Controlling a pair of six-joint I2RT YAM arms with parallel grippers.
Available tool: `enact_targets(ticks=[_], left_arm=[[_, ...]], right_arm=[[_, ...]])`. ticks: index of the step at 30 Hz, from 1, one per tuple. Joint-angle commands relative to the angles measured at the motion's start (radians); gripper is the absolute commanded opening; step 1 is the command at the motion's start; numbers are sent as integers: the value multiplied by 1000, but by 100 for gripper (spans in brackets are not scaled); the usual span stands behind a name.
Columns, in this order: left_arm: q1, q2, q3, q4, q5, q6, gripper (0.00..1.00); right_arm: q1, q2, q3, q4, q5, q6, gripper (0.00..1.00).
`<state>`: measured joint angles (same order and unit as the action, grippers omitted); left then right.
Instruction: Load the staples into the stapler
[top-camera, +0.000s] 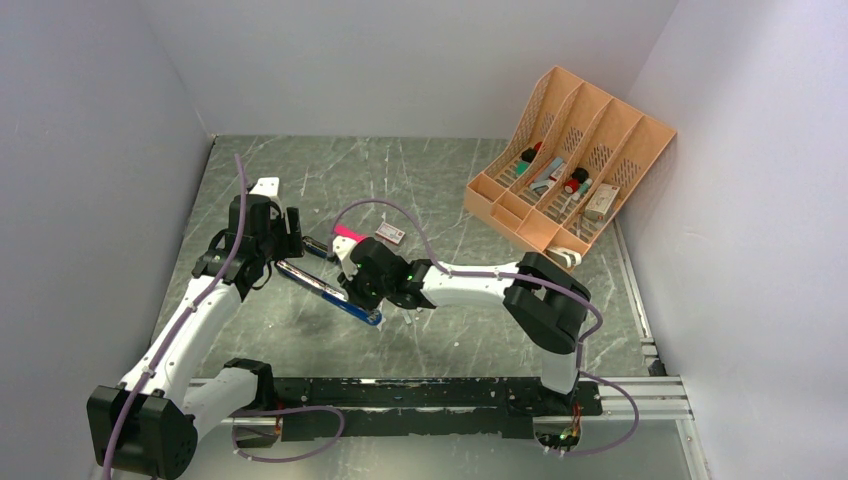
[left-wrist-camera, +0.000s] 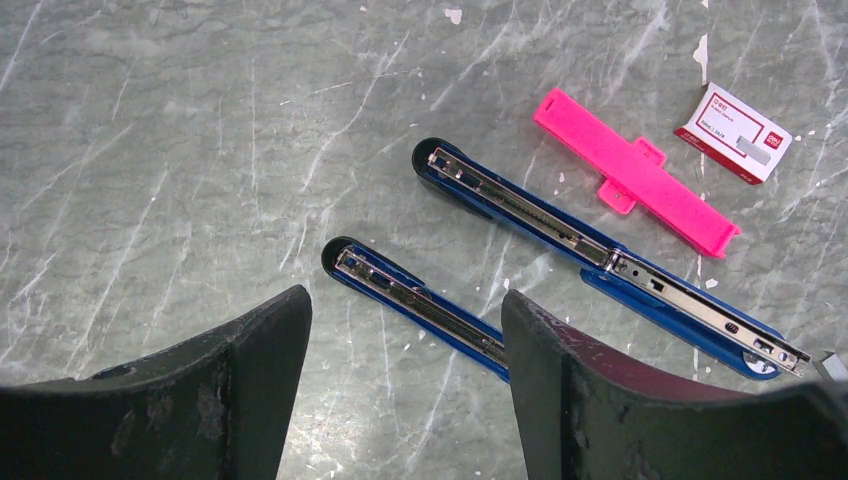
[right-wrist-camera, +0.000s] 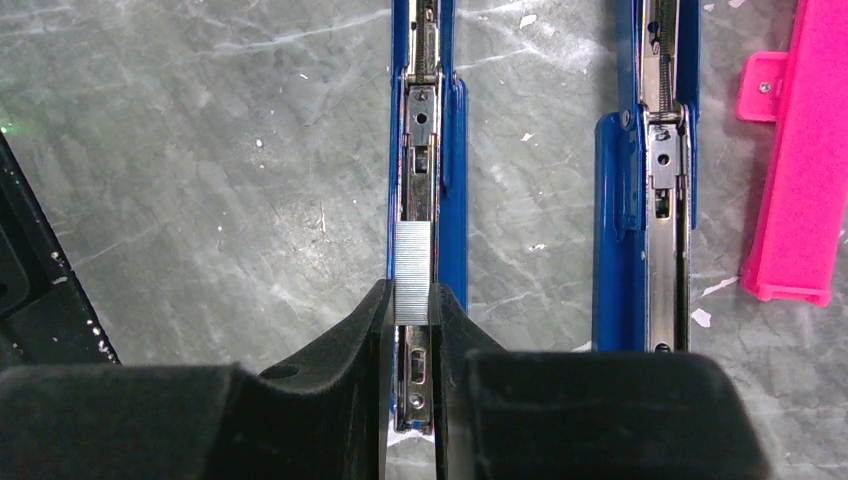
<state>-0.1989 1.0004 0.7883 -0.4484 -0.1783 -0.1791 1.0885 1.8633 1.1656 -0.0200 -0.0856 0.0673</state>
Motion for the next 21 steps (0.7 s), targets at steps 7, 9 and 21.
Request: enact_targets(ticks=[7, 9, 21], left_arm=[[-7, -13, 2, 21, 17, 10, 74], [-7, -13, 2, 21, 17, 10, 74], [-7, -13, 0, 21, 18, 10, 74]], right_arm=[[4, 26, 29, -28, -8, 3, 0], [4, 27, 30, -30, -8, 2, 0], [5, 21, 27, -23, -7, 3, 0]])
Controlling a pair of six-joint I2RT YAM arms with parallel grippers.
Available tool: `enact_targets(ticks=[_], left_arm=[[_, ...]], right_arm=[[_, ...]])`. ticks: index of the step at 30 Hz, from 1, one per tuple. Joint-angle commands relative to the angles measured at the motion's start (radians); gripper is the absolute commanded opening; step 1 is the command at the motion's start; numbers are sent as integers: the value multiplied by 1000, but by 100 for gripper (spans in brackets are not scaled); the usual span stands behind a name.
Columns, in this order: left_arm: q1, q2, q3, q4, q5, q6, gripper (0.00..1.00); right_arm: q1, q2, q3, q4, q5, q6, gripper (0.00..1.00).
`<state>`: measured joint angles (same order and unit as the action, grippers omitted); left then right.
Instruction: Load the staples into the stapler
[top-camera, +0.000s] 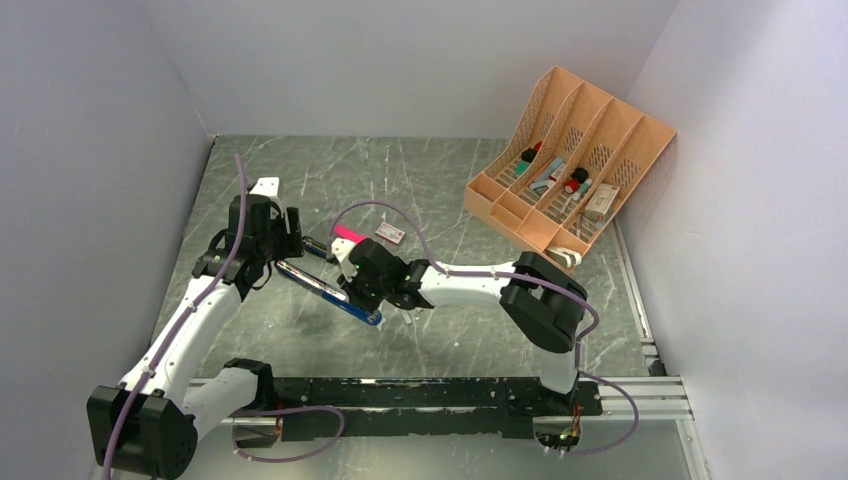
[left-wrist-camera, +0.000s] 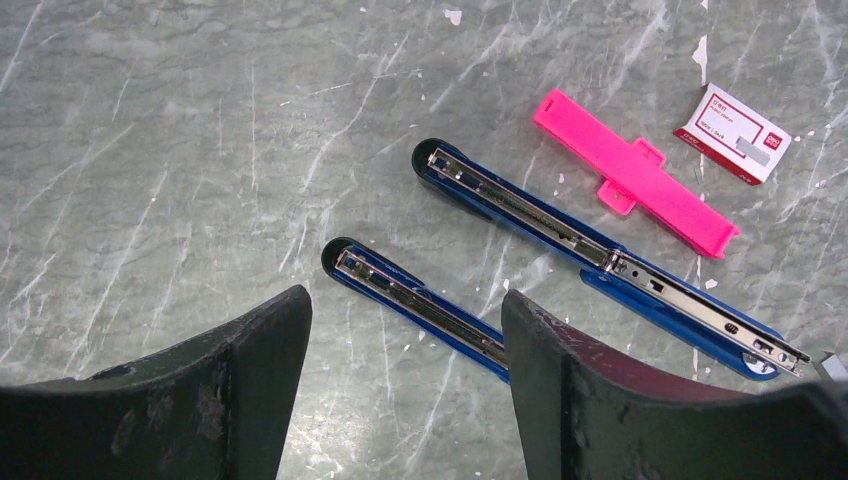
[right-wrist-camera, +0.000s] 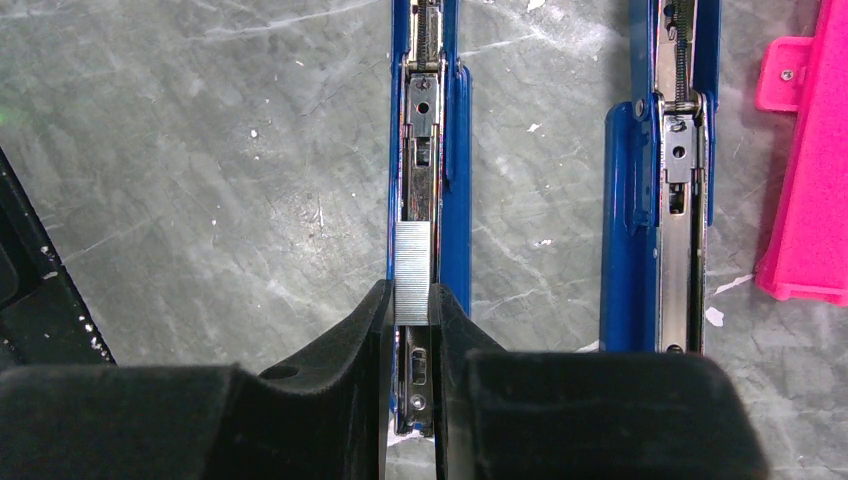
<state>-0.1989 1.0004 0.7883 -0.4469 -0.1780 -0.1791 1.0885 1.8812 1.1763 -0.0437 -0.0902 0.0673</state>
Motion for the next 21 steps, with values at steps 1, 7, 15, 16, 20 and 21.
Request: enact_targets(ticks=[1, 7, 15, 16, 20, 21], left_arm=[[-7, -13, 0, 20, 17, 10, 74], [-7, -11, 1, 20, 17, 10, 74], [-6, -13, 0, 20, 17, 10, 74], [-7, -14, 1, 19, 17, 9, 74], [-7, -13, 1, 20, 17, 9, 74], [-7, -13, 1, 19, 17, 10, 74]], right_arm=[[4, -6, 12, 9, -1, 3, 0], [6, -45, -21, 51, 7, 4, 0], [5, -49, -25, 54, 16, 6, 0], [6, -46, -24, 52, 17, 6, 0], [5, -34, -16, 41, 17, 6, 0], [6, -30, -12, 37, 17, 6, 0]])
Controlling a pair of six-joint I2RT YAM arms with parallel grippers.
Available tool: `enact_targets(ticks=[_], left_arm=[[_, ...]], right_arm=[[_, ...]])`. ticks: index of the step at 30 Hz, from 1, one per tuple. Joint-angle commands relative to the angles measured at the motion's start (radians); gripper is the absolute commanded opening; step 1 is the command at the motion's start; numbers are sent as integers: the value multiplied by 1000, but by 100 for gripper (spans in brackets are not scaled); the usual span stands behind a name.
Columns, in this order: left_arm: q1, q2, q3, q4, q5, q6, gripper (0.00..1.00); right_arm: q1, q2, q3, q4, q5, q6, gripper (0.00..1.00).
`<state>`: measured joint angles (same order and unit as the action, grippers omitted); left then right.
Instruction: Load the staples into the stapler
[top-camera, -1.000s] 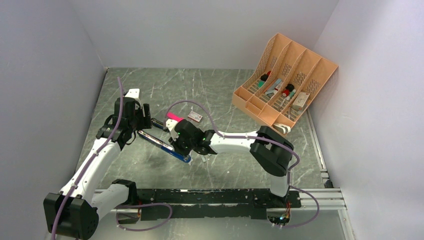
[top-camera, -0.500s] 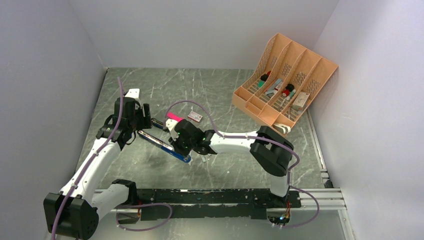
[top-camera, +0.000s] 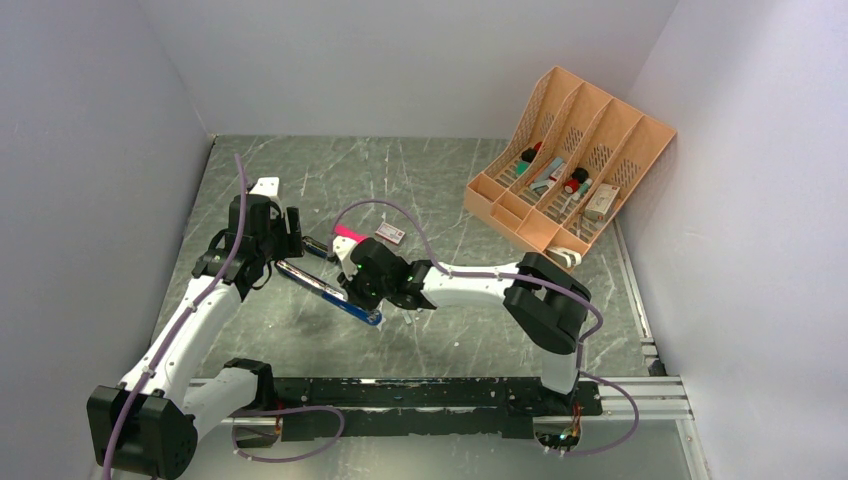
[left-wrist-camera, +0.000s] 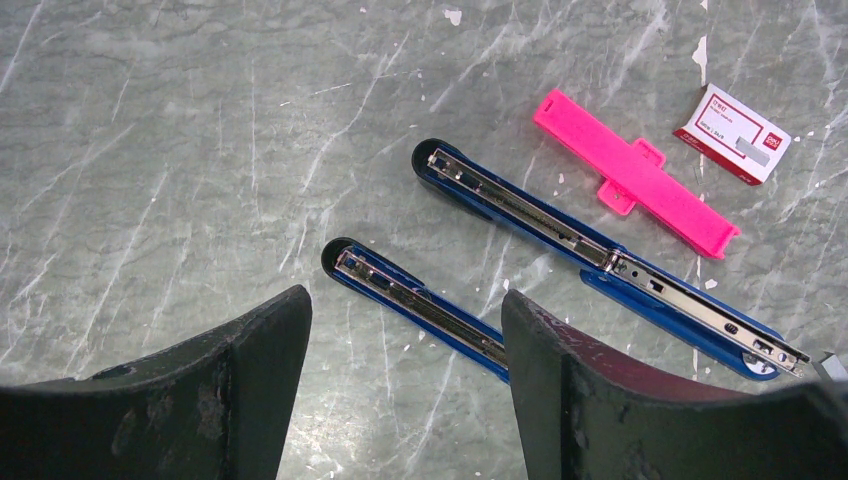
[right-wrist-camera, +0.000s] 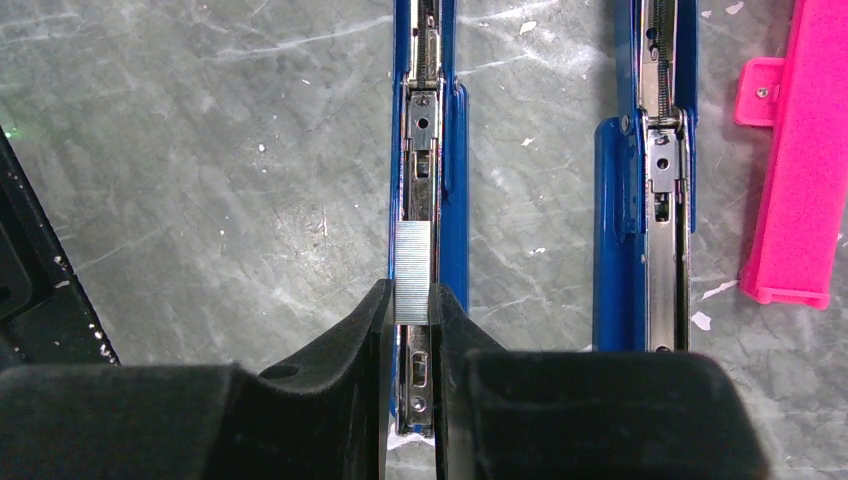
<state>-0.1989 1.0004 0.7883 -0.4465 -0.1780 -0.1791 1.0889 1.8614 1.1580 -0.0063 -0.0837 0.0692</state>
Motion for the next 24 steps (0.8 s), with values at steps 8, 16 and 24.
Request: enact_targets(ticks=[8, 16, 24], left_arm=[[-7, -13, 1, 20, 17, 9, 74], [-7, -13, 0, 20, 17, 10, 74], [-7, -13, 1, 19, 19, 10, 74]], right_arm=[[6, 14, 23, -27, 5, 4, 0], [5, 23, 28, -35, 1, 4, 0], [5, 30, 35, -44, -1, 4, 0]])
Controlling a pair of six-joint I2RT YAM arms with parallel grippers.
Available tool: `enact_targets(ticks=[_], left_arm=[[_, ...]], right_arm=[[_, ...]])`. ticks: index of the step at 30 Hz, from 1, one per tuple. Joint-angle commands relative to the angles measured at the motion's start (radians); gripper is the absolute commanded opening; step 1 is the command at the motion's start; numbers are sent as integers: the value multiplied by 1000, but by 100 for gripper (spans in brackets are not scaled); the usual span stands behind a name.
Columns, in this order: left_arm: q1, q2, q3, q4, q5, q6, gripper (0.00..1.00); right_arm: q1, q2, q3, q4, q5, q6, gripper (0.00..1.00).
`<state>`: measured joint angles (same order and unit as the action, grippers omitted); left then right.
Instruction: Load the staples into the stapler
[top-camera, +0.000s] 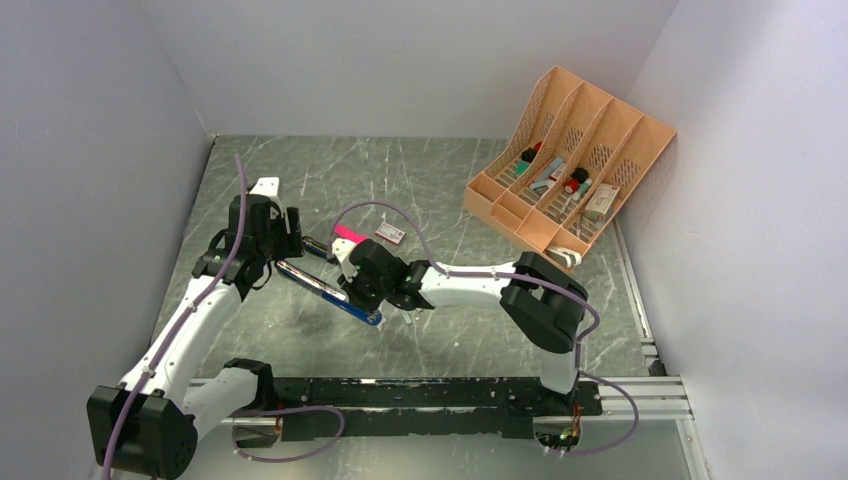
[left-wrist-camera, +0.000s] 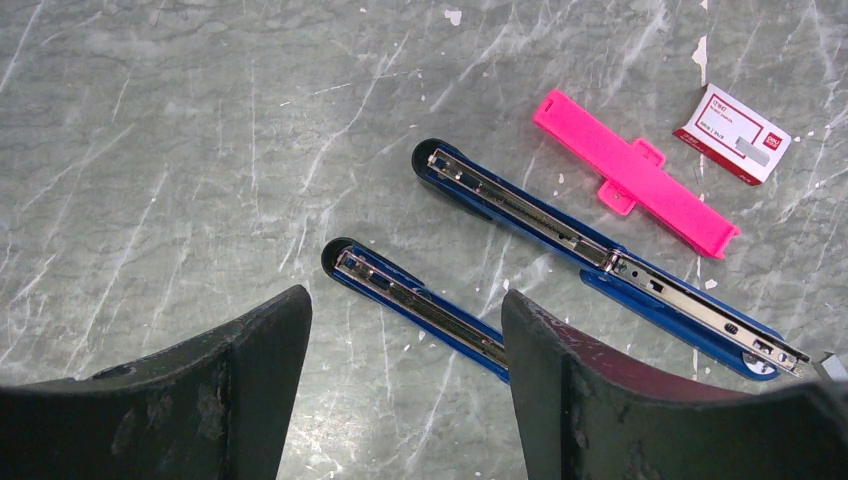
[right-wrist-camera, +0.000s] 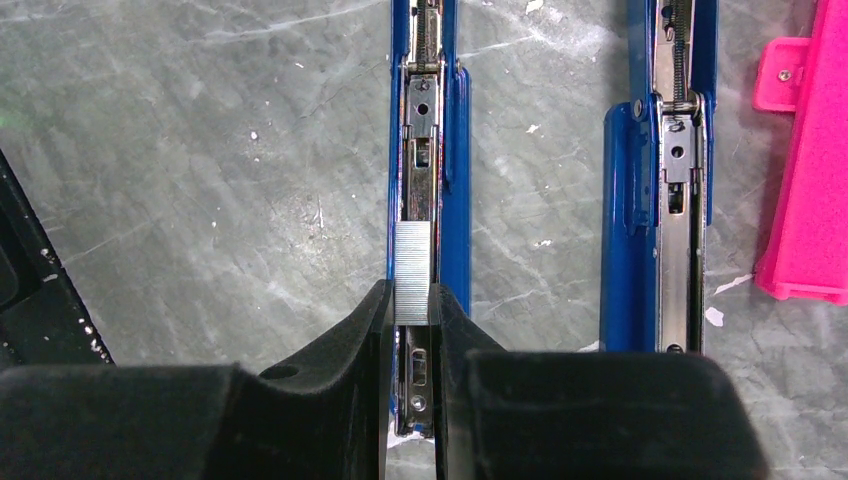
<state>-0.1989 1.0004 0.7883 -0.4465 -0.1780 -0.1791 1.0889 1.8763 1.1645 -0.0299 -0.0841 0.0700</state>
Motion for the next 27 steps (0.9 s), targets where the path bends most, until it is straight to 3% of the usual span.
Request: enact_targets(ticks=[1, 27], left_arm=[[-7, -13, 0, 20, 17, 10, 74], [-7, -13, 1, 19, 17, 10, 74]], right_arm=[[6, 13, 28, -19, 0, 4, 0], [4, -34, -13, 36, 43, 16, 0]])
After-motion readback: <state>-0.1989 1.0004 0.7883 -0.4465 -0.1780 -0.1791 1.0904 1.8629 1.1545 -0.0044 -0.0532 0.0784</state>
